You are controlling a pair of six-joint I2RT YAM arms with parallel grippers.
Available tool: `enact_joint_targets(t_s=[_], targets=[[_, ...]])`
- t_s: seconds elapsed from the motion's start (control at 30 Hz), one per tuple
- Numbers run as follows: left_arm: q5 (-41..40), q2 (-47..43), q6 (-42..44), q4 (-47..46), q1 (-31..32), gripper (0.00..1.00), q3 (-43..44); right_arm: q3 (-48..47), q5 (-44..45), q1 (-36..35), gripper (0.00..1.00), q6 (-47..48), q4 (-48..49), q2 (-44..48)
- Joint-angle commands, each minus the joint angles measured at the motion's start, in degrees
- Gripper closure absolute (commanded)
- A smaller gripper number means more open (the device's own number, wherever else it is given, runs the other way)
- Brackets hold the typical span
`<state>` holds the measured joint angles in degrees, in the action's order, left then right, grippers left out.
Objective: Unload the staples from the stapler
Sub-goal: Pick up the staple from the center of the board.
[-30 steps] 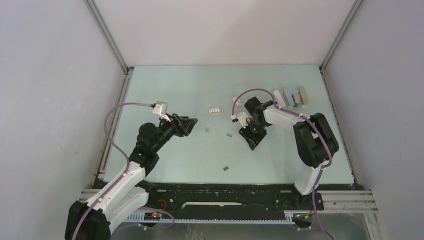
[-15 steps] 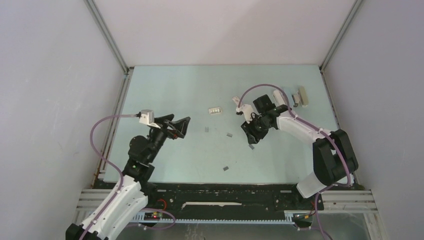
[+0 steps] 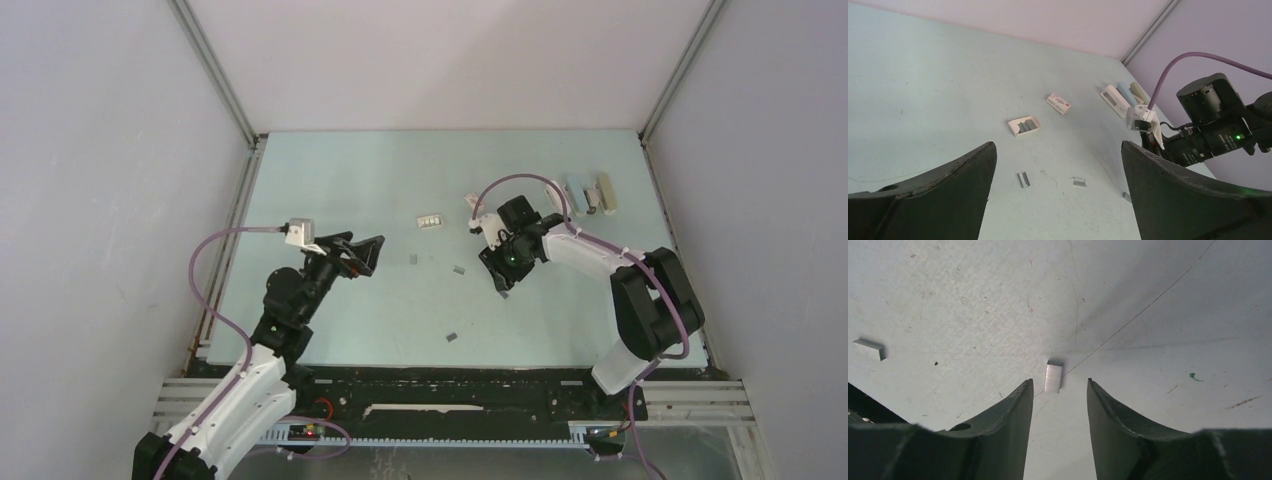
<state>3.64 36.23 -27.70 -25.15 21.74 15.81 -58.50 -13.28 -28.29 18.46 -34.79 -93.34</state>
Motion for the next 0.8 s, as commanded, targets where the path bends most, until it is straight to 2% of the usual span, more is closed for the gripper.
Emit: enact_joint_targets(t_s=[0.0,0.77], targets=[[-0.2,-0.2,-1.0,-2.9,-0.1,0.0,-1.9,0.1,1.5,-0.9,0.48,-2.0,1.6,-0.9],[0.0,-1.6,-1.8,-3.5,-0.1,0.0,-3.5,-1.1,4.4,-4.7,0.65,-2.7,0.9,-6.3]])
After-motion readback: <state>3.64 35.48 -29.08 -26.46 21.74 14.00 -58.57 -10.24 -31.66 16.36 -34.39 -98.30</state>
